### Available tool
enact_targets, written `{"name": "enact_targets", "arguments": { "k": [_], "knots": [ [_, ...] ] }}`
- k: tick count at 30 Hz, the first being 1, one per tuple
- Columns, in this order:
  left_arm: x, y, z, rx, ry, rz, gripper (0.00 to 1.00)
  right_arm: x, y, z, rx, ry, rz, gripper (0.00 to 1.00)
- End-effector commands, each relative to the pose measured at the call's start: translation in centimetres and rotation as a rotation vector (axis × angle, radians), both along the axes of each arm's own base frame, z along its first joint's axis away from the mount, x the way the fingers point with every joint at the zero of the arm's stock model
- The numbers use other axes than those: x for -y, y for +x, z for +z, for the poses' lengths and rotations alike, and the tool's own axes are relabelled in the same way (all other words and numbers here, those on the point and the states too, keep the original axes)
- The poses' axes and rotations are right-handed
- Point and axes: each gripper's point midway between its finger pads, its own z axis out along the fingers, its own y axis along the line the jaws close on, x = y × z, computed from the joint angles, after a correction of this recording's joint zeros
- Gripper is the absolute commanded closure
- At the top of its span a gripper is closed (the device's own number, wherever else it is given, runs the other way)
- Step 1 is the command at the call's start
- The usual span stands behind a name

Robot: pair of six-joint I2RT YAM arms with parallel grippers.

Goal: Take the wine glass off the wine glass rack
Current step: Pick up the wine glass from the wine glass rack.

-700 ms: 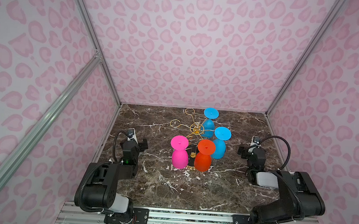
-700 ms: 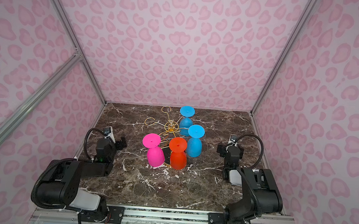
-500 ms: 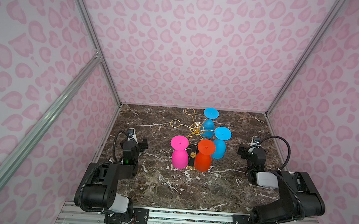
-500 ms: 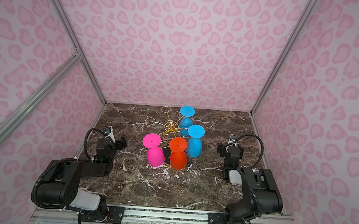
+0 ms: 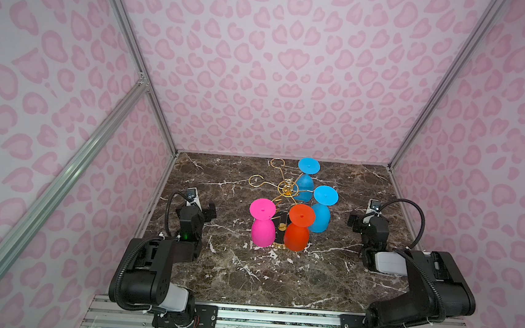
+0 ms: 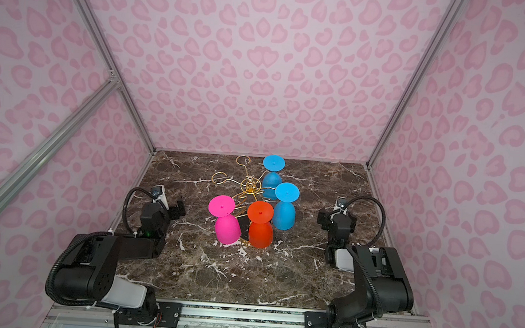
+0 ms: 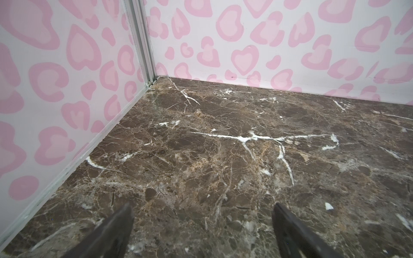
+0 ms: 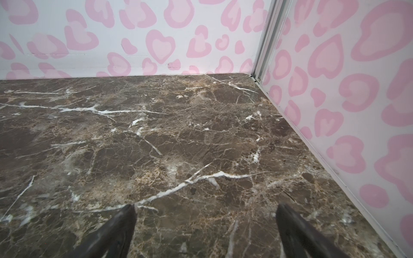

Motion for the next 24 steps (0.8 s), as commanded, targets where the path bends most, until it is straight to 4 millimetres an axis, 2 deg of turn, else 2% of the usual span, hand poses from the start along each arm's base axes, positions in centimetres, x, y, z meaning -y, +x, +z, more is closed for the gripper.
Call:
{"name": "enact_targets", "arguments": {
  "k": [1,17,20,22,24],
  "knots": [
    [0.0,0.3,0.9,0.036,0.006,-0.004,0.02,0.0,0.2,0.3,0.015,0.001,-0.004,0.0],
    [0.0,0.2,1.2,0.05,0.01,-0.004,0.02,0.1,0.1,0.9,0.04,-0.001,-0.008,0.01],
    [0.2,1.3,2.9,-0.074,0.003,-0.006,0.02,-0.1,-0.3,3.0,0.053,-0.022,-0.02,0.01],
    [0.8,2.1,5.4,-0.124,-0.017,-0.032,0.02,-1.0,-0.7,4.6,-0.013,0.006,0.019,0.01],
    [1.8,2.1,8.1,-0.084,-0.018,-0.06,0.02,-2.3,-1.5,6.6,-0.032,0.038,0.075,0.02]
  ]
}}
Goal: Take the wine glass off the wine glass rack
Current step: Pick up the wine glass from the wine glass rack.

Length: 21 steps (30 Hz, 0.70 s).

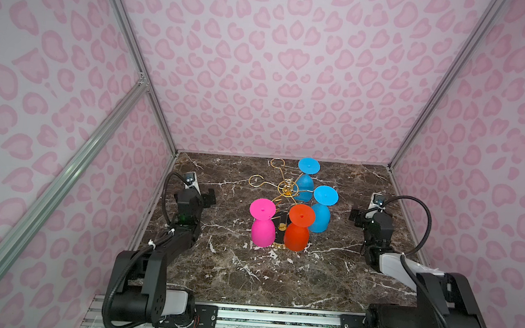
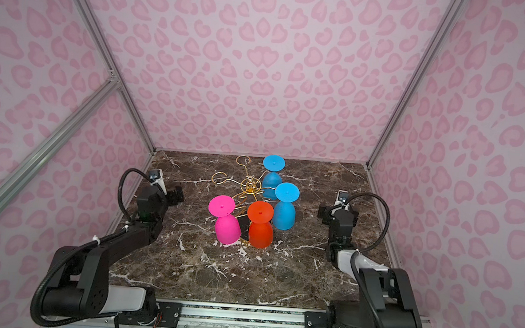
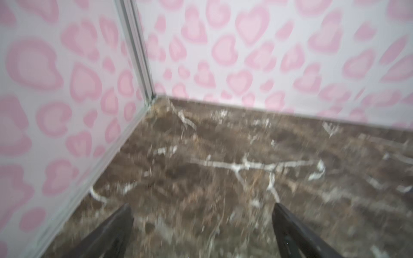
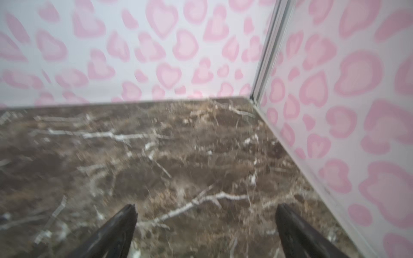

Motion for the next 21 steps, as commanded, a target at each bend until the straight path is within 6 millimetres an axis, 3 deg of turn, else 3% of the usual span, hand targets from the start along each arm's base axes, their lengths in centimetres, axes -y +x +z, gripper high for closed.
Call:
{"name": "enact_targets", "arguments": {
  "k": [1,3,13,21],
  "knots": [
    [1.5,-1.4,0.2,-0.102,-0.008,-0.05,0.02,-1.6,-2.0,-0.2,-0.141,0.034,0.072,0.02],
    [2.4,-1.9,2.1,-0.068,-0.017,-0.071,0.02,-2.6,-3.0,2.3,-0.119,0.067,0.125,0.02],
    [5.9,-5.2,6.9,-0.029,-0.131,-0.158,0.02,-6.9,-6.9,12.0,-0.15,0.271,0.319,0.03],
    [7.1,-8.0,9.3,0.002,-0.196,-0.227,0.01,-10.9,-8.7,16.9,-0.208,0.423,0.511,0.05]
  ]
}}
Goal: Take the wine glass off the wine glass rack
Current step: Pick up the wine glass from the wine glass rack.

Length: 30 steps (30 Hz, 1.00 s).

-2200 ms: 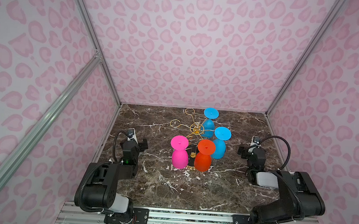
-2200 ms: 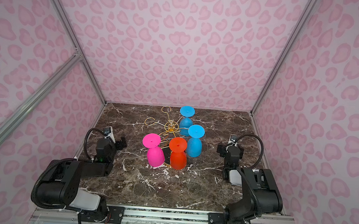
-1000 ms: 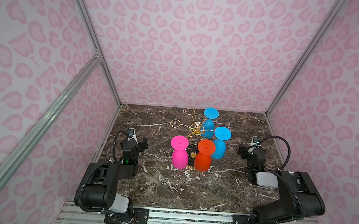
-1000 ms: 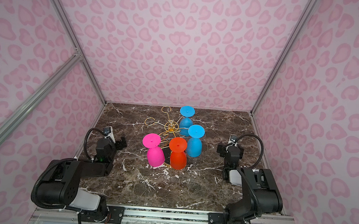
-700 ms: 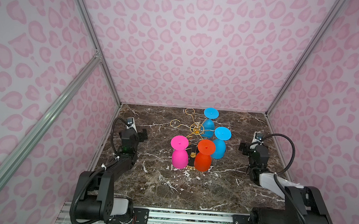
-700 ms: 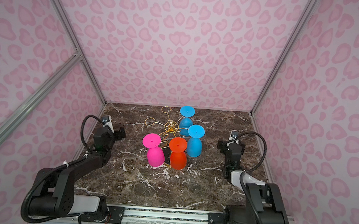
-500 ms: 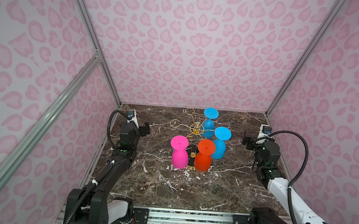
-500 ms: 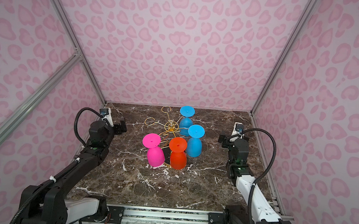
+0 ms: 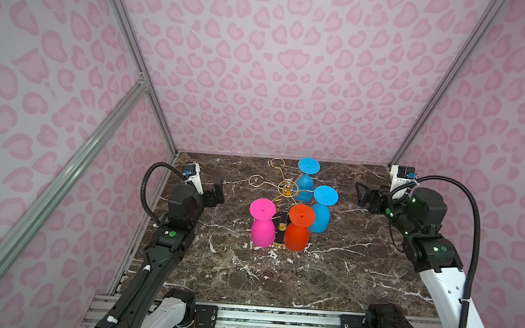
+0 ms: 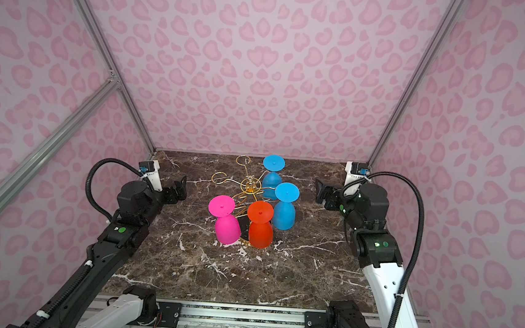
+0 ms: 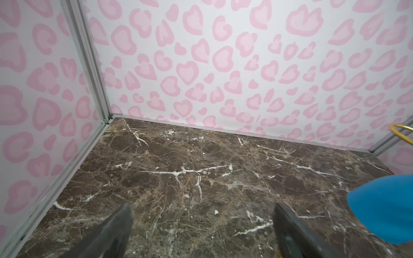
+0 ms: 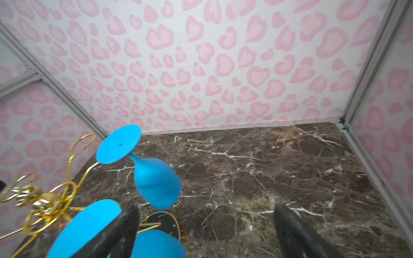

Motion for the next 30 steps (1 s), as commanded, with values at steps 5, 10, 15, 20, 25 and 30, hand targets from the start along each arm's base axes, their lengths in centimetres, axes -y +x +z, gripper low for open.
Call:
{"name": "enact_targets", "arguments": {
  "k": [5,10,15,20,25,30],
  "knots": [
    [1.6,-2.1,0.8,-0.018,-0.067,-0.092,0.0,-3.8,-2.7,0.9,-0.11,0.116,0.173,0.05],
    [2.0,-2.9,0.3,-0.105,-0.109,-0.106,0.01,-5.0,-2.6,1.4,-0.199,0.196,0.201,0.06],
    [3.3,-3.7,0.9,-0.139,-0.187,-0.164,0.02,-6.4,-2.9,1.1,-0.246,0.23,0.26,0.13],
    [3.5,-4.5,1.2,-0.106,-0.175,-0.193,0.03,-7.3,-3.7,2.4,-0.195,0.209,0.313,0.18],
    [3.5,-5.3,1.2,-0.125,-0.193,-0.193,0.03,-8.8,-5.0,2.7,-0.248,0.306,0.361,0.22],
    [3.3,-6.2,0.6,-0.114,-0.247,-0.179,0.03,-10.6,-6.0,0.3,-0.324,0.386,0.386,0.29]
  ]
}}
